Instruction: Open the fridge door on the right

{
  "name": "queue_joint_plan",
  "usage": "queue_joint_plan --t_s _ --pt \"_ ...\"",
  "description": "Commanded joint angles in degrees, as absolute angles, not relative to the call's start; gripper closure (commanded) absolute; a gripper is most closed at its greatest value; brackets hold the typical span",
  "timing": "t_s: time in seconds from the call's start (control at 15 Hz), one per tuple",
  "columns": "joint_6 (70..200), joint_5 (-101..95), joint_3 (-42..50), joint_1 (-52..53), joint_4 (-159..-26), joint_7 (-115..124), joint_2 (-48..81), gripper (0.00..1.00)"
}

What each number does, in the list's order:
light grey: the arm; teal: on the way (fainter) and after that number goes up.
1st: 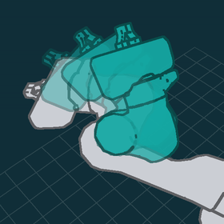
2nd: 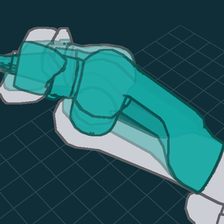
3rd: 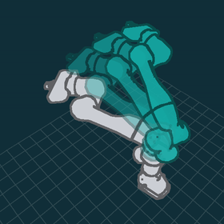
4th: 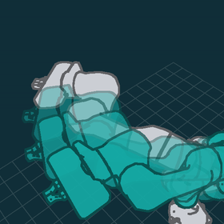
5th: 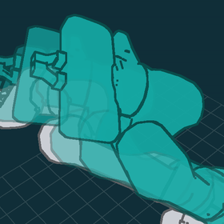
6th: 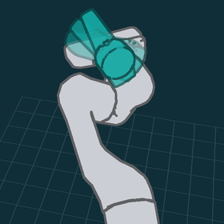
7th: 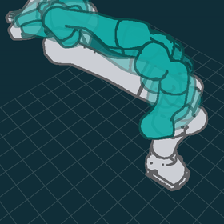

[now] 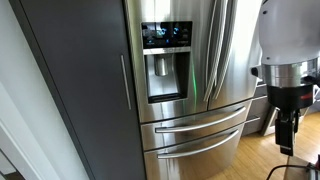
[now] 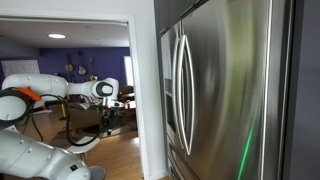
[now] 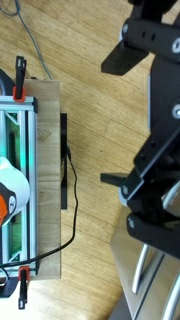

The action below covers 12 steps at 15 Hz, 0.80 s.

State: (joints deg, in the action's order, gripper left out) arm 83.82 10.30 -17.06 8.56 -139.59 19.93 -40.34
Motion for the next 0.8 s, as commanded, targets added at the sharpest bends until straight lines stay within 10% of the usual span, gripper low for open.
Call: queue_joint_plan --t_s 0.0,0.73 --pt "86.4 6.2 -17.3 4.9 -139.6 24.2 -41.2 0.0" --pt "98.4 -7.6 -9.7 -5.2 -136.0 26.0 -42.6 0.0"
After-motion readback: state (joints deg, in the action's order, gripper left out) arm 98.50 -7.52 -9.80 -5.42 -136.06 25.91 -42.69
